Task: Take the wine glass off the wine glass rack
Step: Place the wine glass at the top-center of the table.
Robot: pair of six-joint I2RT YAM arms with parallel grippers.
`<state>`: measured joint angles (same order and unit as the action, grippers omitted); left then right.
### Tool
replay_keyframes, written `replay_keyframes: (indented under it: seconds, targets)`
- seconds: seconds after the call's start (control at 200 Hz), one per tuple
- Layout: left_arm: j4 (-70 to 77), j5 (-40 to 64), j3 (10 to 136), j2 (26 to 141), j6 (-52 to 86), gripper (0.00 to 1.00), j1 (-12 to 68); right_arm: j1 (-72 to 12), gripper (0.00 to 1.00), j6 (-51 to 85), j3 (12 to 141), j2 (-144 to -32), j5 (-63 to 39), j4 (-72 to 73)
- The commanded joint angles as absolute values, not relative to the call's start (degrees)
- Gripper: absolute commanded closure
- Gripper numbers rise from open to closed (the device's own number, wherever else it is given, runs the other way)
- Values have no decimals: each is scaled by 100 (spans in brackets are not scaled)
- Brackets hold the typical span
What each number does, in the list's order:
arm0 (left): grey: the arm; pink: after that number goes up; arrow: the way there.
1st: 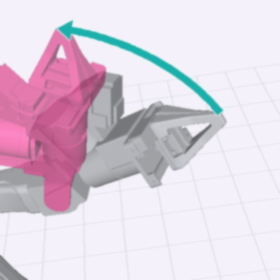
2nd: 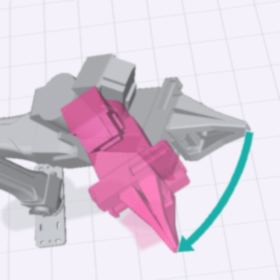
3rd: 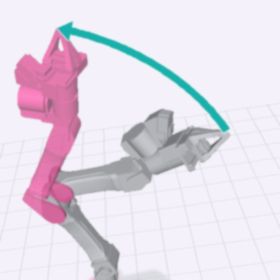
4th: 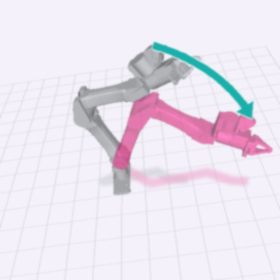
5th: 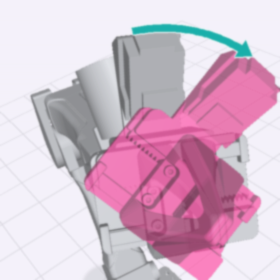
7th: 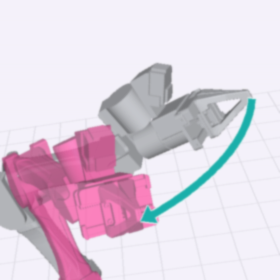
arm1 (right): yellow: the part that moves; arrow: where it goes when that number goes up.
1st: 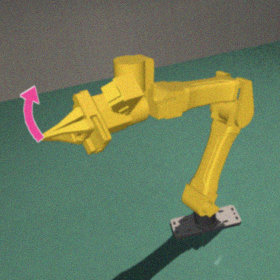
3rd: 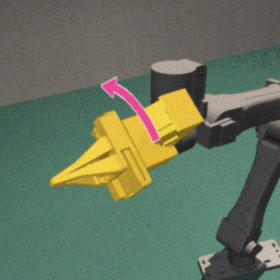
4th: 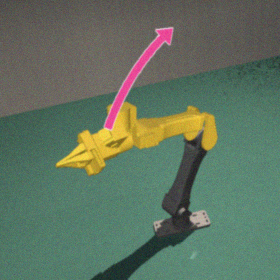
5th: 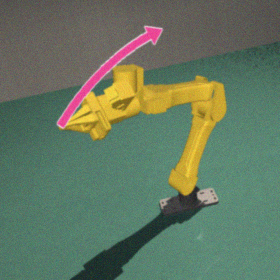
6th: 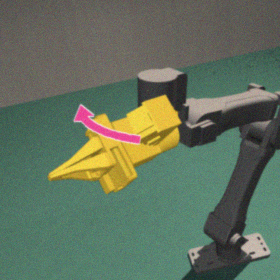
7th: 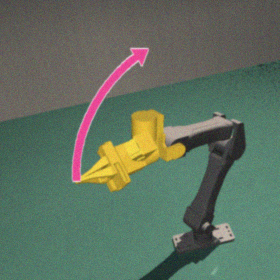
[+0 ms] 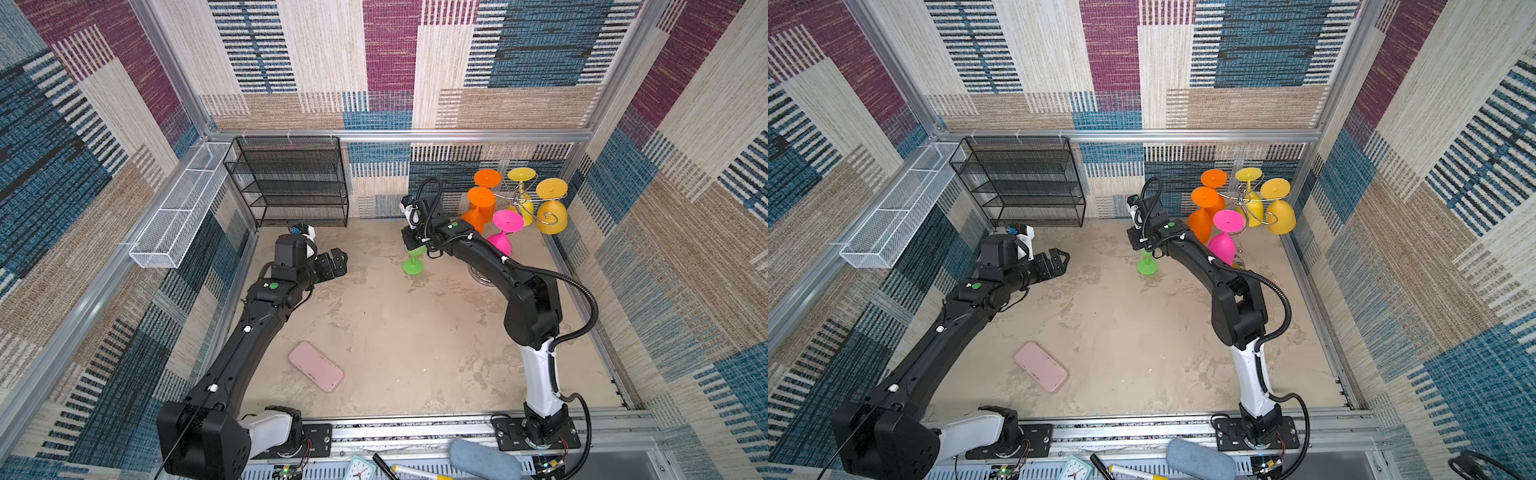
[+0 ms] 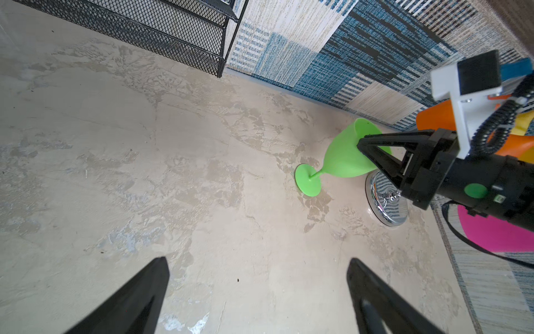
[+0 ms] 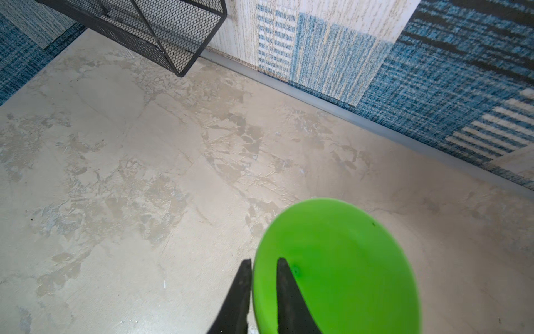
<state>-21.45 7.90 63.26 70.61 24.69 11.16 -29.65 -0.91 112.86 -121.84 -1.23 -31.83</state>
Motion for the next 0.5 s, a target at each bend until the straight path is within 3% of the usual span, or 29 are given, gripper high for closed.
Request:
replay_keyframes:
  seconds: [0.0, 0.16, 0.29, 0.496]
  targets:
    - [-1847, 884, 6302, 7023, 2276, 1, 1116, -2971, 79, -120, 11410, -12191, -206, -3187]
    - [-1821, 845, 6241, 6937, 2246, 1, 1116, -3027, 70, -158, 11498, -12099, -188, -3237]
    - [-1793, 772, 6180, 6875, 2284, 1, 1116, -3118, 54, -166, 11513, -11845, -44, -3212]
    - [-1699, 719, 6076, 6850, 2362, 1, 1120, -3283, 38, -145, 11313, -11368, 225, -3070]
